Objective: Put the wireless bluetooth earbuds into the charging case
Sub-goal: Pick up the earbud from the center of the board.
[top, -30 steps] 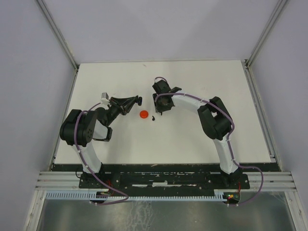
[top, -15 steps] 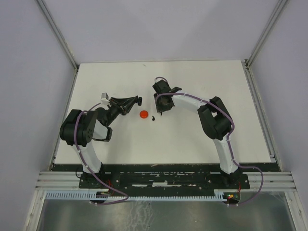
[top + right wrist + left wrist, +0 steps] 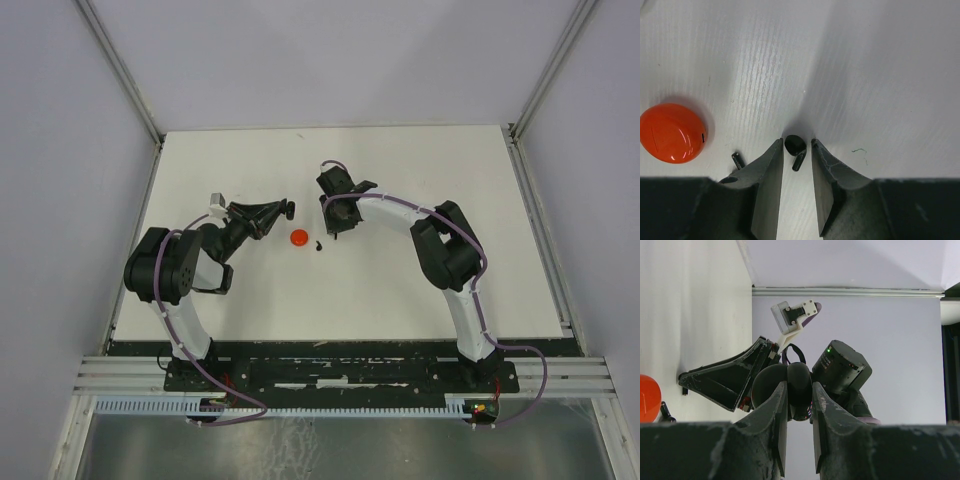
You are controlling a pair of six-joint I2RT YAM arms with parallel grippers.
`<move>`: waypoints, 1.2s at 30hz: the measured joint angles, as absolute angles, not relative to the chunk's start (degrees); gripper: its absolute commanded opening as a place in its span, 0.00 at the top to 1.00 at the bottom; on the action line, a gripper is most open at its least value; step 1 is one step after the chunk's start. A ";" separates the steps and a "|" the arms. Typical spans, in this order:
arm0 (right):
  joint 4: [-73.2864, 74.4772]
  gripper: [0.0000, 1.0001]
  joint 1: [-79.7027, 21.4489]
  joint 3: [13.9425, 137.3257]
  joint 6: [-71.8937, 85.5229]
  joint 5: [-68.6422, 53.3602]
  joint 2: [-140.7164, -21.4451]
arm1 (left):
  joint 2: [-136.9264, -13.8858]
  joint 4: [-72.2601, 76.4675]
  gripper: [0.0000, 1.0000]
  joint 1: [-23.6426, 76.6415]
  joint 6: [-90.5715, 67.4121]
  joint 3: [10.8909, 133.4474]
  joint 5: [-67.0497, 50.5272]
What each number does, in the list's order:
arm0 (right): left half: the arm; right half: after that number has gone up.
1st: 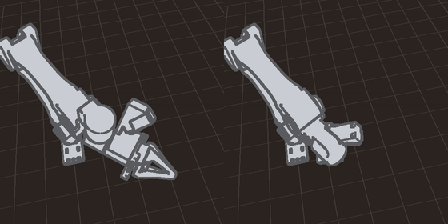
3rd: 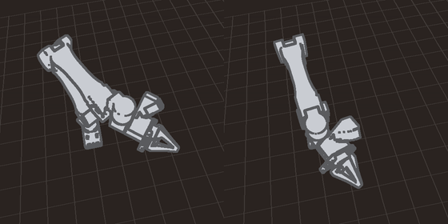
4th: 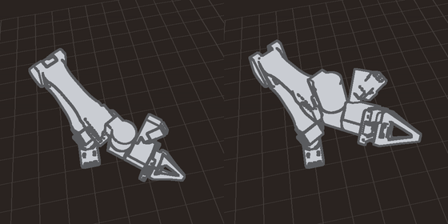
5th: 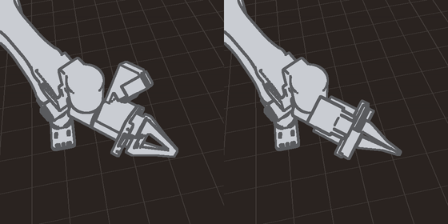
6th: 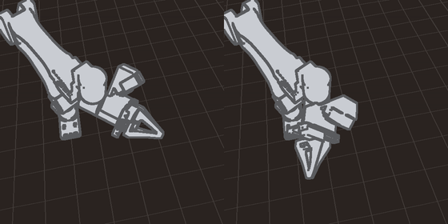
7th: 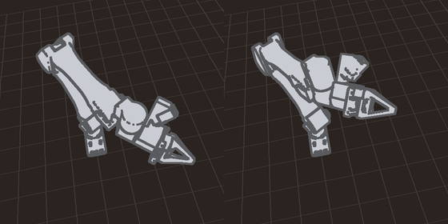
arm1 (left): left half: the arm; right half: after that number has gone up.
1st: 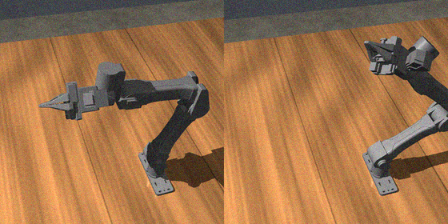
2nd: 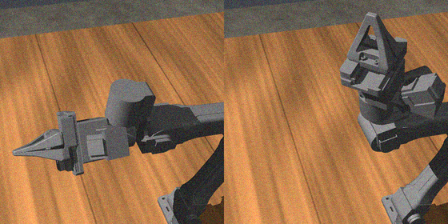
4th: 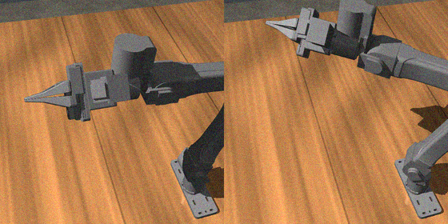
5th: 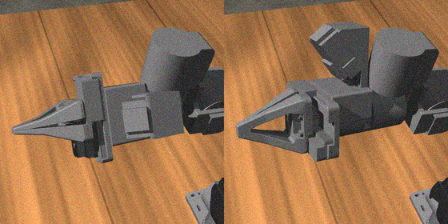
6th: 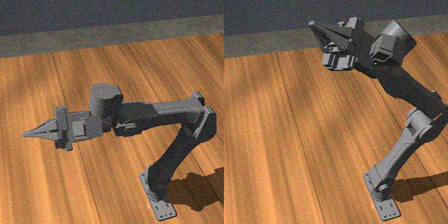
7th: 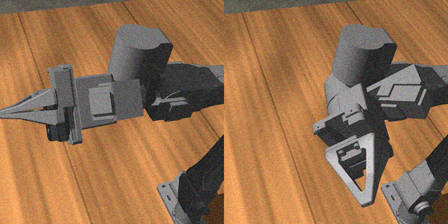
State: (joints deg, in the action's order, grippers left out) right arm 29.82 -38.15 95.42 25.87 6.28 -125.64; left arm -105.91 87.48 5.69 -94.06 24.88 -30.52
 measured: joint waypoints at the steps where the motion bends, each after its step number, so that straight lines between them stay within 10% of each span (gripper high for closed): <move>1: 29.91 0.64 -38.15 95.42 25.82 6.28 -125.64 | -105.91 87.48 0.97 5.69 -94.06 24.88 -30.52; 36: 20.40 0.91 -38.15 83.90 19.97 10.85 -116.62 | -105.91 87.50 0.97 5.76 -94.06 24.69 -30.52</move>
State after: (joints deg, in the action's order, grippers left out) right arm 20.40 -38.15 83.90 19.97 10.85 -116.62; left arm -105.91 87.50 5.76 -94.06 24.69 -30.52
